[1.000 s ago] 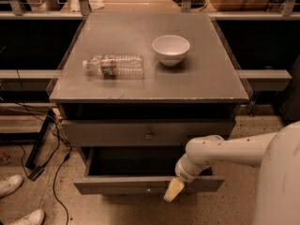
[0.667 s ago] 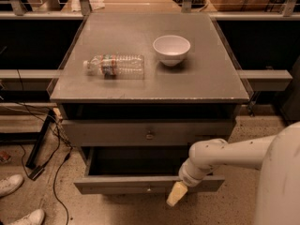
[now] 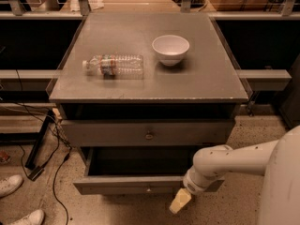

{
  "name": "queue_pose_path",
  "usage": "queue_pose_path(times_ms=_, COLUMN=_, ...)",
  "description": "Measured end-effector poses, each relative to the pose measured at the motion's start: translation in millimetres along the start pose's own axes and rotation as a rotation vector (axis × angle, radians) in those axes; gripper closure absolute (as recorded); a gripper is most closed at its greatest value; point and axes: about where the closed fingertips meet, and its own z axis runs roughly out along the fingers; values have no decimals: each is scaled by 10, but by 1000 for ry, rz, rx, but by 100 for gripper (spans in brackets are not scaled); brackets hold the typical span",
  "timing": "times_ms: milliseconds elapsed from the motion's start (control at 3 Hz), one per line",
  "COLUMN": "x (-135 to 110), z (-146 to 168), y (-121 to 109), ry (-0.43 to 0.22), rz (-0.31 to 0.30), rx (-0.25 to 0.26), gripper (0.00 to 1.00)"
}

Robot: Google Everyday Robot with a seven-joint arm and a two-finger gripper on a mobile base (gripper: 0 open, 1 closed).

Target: Open middle drawer

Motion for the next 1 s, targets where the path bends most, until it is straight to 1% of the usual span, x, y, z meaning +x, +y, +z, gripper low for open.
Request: queue_pose_path(times_ms=1000, x=-66, z=-45, y=-75, ry=0, rz=1, rx=0, gripper=0)
